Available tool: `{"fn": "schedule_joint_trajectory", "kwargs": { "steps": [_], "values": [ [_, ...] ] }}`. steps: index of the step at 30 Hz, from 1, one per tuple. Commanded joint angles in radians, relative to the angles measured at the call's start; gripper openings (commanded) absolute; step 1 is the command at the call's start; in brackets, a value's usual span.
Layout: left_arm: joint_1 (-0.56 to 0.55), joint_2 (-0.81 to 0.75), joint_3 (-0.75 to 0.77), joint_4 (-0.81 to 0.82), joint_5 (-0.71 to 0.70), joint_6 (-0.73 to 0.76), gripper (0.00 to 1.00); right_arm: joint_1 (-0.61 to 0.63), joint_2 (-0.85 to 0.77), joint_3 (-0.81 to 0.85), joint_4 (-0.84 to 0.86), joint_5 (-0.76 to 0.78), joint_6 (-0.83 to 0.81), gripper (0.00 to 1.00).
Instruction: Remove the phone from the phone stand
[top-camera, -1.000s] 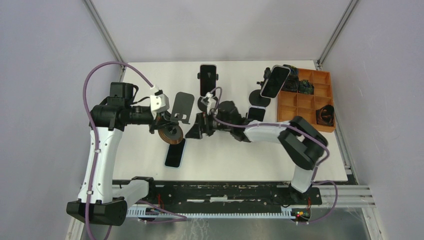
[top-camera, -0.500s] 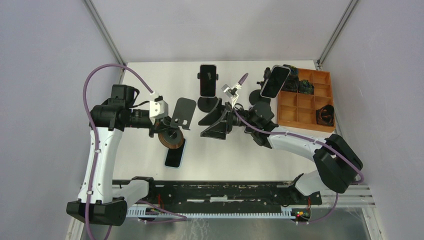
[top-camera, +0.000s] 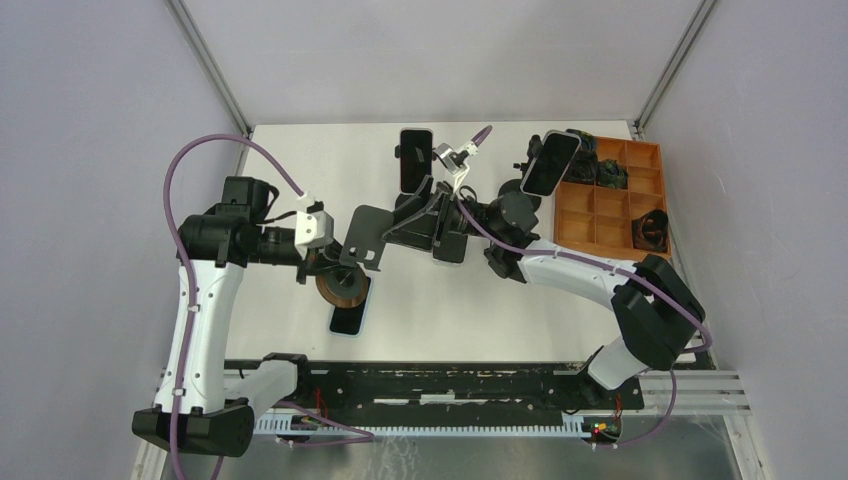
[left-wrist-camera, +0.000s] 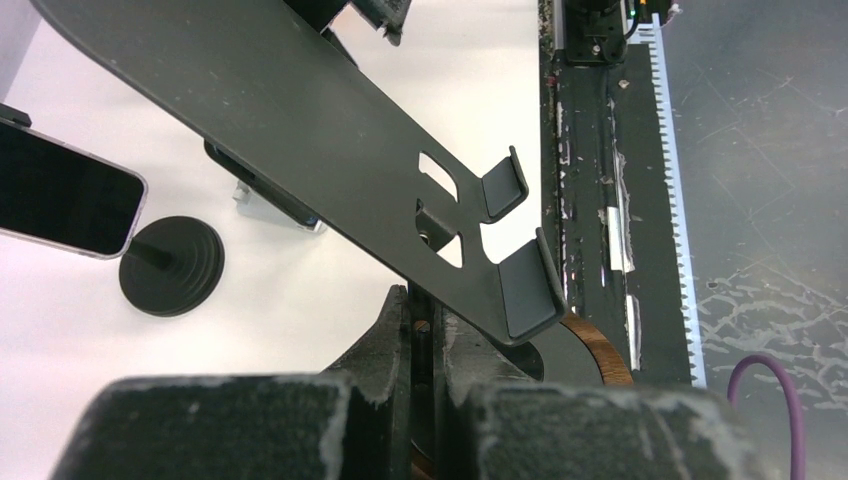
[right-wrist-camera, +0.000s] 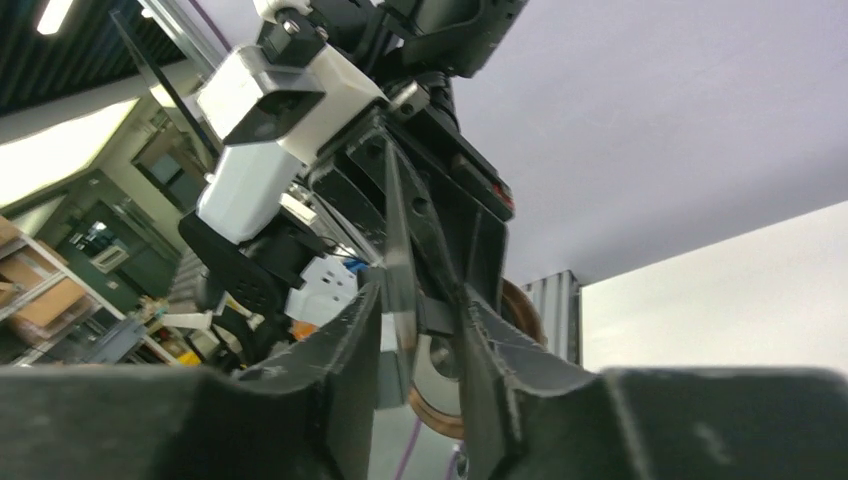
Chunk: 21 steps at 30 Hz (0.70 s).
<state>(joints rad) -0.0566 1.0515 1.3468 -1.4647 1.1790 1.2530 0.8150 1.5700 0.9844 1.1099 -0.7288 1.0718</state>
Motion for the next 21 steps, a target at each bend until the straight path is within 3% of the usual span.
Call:
{"fn": "schedule_joint_trajectory", "kwargs": {
  "steps": [1,2,4,5,6,7,8,15,21],
  "values": [
    [0.002,-0.018,-0.005,0.0,0.061,0.052,0.02,0.022,0.014,0.063,0.034,0.036,-0.008,0.24],
    [0.001,-0.016,-0.007,0.0,0.053,0.048,0.08,0.02,0.013,0.065,0.025,0.034,-0.016,0.15],
    [0.002,-0.008,-0.006,0.0,0.028,0.023,0.39,0.014,0.004,0.072,-0.04,0.028,-0.062,0.0],
    [0.003,-0.004,-0.005,0.0,0.014,0.007,0.5,0.009,-0.005,0.073,-0.076,0.024,-0.091,0.0],
    [0.002,-0.001,-0.003,0.0,-0.002,-0.007,0.68,0.0,-0.016,0.071,-0.111,0.018,-0.125,0.0],
    [0.003,0.0,-0.001,0.0,-0.017,-0.021,0.79,-0.008,-0.029,0.07,-0.146,0.01,-0.164,0.0],
    [0.003,-0.002,-0.001,0.0,-0.029,-0.033,0.83,-0.017,-0.04,0.068,-0.181,0.003,-0.195,0.0],
    [0.002,-0.003,0.01,0.005,-0.013,-0.061,0.88,-0.015,-0.075,0.1,-0.433,-0.093,-0.464,0.0],
    [0.002,0.124,0.072,0.057,-0.011,-0.193,0.79,0.061,-0.074,0.156,-0.639,-0.076,-0.682,0.0]
  ]
}}
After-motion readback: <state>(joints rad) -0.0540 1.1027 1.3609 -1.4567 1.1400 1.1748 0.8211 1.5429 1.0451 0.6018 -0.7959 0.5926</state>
